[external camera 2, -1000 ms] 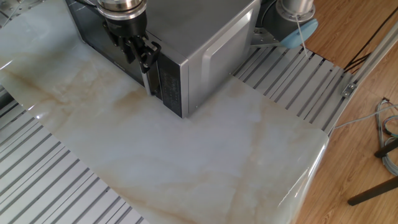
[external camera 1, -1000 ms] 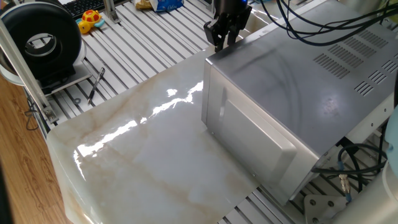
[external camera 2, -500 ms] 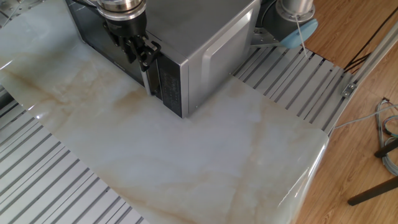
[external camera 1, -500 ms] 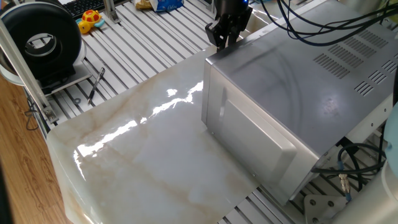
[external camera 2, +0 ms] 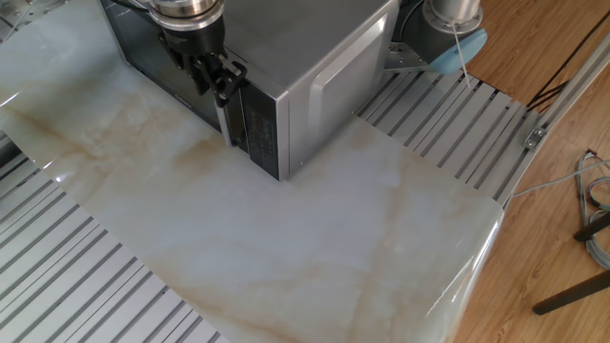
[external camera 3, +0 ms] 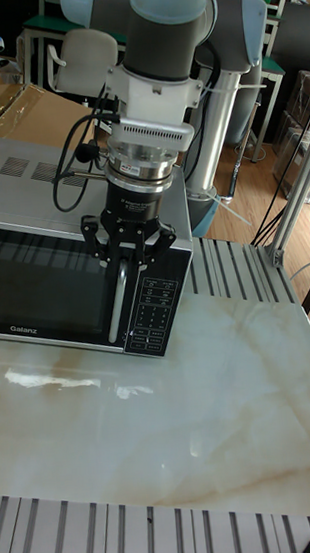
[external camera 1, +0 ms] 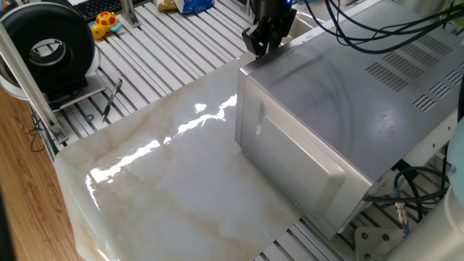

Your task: Open the microwave door

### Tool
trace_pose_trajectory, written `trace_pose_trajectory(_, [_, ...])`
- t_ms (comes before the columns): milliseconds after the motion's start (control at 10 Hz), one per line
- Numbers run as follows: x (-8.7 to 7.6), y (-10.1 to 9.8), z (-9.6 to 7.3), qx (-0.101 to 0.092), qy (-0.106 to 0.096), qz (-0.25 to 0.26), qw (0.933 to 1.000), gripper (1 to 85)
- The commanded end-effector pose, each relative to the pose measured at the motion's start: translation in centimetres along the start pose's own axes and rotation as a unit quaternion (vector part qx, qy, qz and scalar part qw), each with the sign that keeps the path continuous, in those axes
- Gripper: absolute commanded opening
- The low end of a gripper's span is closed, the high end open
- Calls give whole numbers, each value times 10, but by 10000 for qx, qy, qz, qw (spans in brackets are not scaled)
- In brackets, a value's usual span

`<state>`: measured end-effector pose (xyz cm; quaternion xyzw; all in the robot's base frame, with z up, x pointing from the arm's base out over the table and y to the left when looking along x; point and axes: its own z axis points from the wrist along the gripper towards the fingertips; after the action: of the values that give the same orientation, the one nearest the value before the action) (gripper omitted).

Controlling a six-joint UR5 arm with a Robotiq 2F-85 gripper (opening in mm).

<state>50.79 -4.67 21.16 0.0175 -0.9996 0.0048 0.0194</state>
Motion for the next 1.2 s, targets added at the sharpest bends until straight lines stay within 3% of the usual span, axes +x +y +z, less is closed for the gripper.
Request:
trace_pose_trajectory(0, [2, 4, 0, -73, 23, -5, 10000, 387])
trace_pose_trajectory(1100, [-1, 6, 2, -118, -2, -7, 9999, 330])
